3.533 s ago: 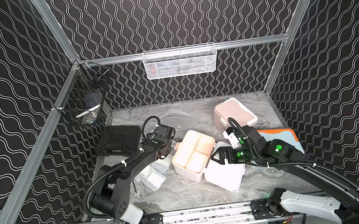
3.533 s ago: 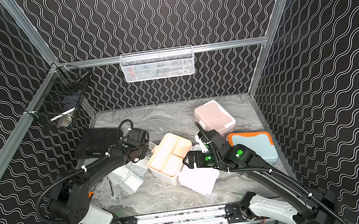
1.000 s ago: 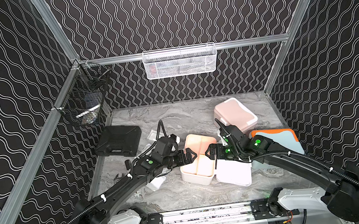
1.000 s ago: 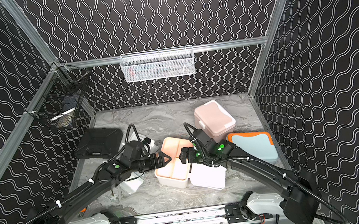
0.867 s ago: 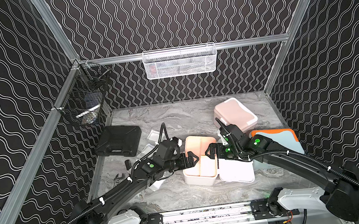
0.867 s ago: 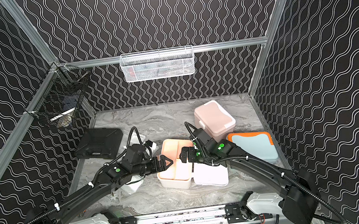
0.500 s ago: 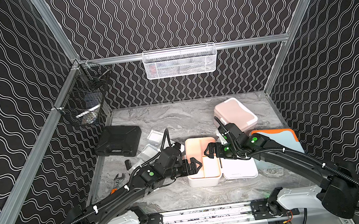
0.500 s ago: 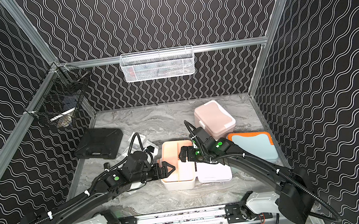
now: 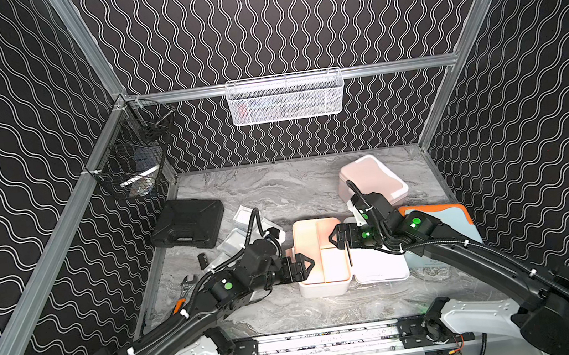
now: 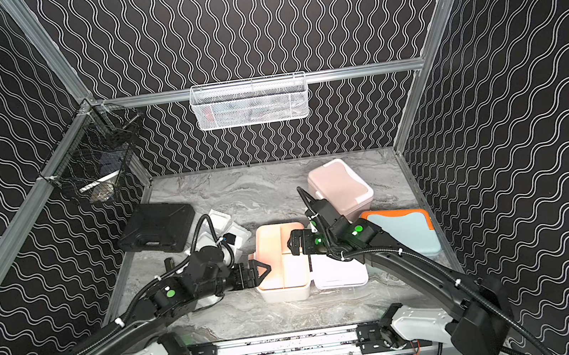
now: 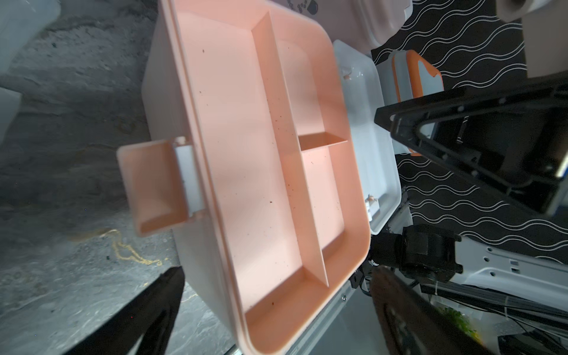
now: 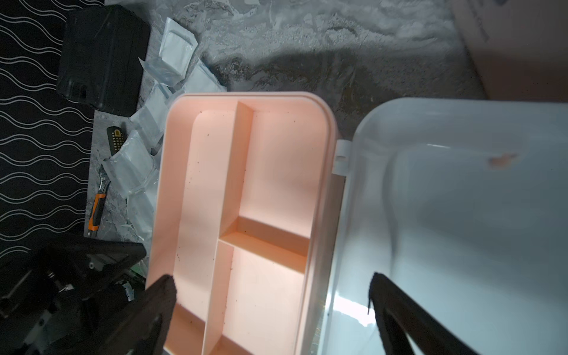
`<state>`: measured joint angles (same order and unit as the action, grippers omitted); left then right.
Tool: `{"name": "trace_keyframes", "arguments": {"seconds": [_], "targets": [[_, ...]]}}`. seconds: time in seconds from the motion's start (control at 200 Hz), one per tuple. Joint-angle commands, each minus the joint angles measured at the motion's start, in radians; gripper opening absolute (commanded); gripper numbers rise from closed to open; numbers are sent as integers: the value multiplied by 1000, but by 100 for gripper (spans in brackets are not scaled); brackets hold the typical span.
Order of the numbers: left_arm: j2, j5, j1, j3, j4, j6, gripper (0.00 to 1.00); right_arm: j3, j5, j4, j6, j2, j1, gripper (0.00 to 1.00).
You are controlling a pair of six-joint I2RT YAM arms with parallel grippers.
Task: Open first aid kits and take out gauze
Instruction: Adjust the first aid kit at the center of the board, then pick up the compartment layer from the first aid kit.
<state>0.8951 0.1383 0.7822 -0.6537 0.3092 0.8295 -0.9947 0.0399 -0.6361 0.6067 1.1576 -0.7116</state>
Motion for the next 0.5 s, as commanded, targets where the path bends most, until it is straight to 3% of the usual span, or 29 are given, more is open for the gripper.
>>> {"name": "trace_keyframes", "arguments": {"seconds": [0.0,0.23,0.49], "targets": [[-59,-99,0,5,53,-73,99,11,-62,-14,-58,-42,0,100],[-163,-178,0,5,100,-149,99,59,-112,41,-132,-125,-1,100],[-159,-218,1,0,50,-203,99,71,-94,137,-189,-120,14,100]]}}
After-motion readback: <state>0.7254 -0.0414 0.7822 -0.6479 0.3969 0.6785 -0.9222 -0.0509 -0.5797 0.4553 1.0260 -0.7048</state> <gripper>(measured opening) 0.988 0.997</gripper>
